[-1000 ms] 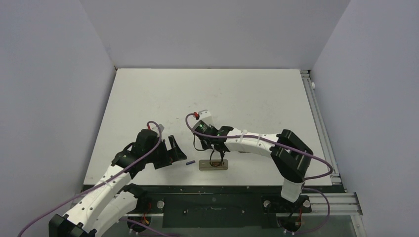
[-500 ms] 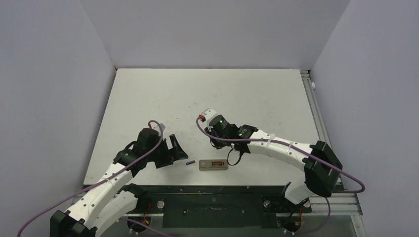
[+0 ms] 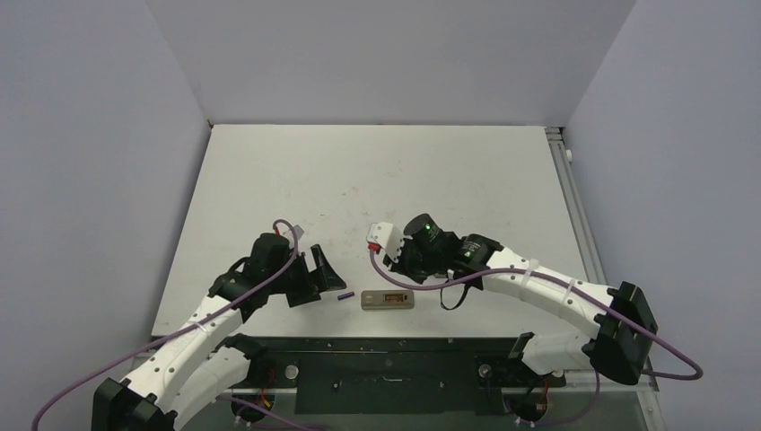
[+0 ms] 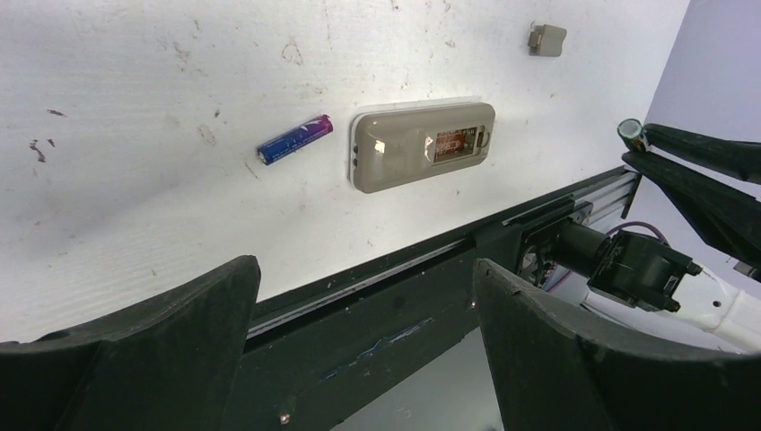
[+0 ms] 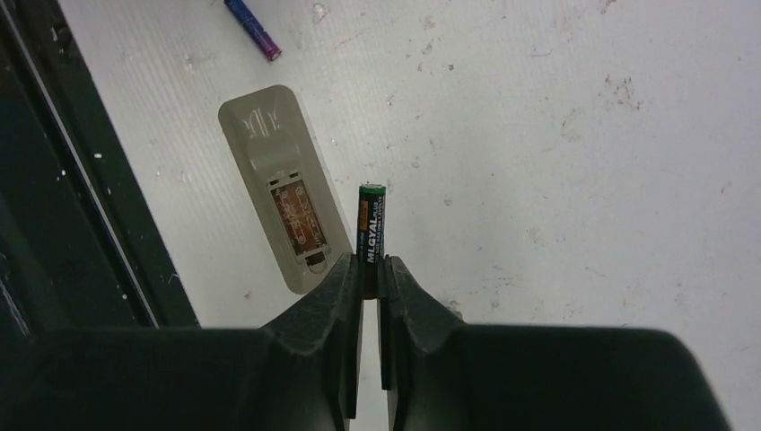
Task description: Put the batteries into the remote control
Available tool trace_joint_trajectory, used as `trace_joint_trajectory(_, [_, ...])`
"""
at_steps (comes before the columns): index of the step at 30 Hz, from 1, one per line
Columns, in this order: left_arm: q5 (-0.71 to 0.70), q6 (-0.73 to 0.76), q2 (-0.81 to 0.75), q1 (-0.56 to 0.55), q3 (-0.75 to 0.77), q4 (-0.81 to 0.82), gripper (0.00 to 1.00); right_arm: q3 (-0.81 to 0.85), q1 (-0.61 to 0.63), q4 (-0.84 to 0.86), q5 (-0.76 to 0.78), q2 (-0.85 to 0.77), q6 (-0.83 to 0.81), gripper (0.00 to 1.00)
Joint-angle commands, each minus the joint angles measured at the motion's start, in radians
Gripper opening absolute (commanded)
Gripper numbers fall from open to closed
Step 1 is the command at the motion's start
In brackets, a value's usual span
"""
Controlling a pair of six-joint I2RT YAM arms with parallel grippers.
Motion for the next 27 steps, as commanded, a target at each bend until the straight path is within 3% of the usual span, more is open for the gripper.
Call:
trace_joint_trajectory(1, [0.057, -0.031, 0.000, 0.004, -0.015, 0.076, 0.86, 0.018, -0.005, -0.085, -0.064, -0.039, -0.165, 0.08])
trace_joint_trajectory(10, [0.084, -0.095, 0.029, -0.037, -0.052, 0.162, 0.84, 0.041, 0.028, -0.205, -0.039, -0.013, -0.239, 0.08])
trace_joint_trajectory(18, [0.012, -0.164, 0.099, -0.152, -0.060, 0.250, 0.84, 0.028, 0.048, -0.198, -0.033, 0.028, -0.250, 0.09])
trace_joint_trajectory(27, [-0.021, -0.178, 0.168, -0.164, -0.066, 0.324, 0.84, 0.042, 0.066, -0.181, -0.034, 0.098, -0.254, 0.09])
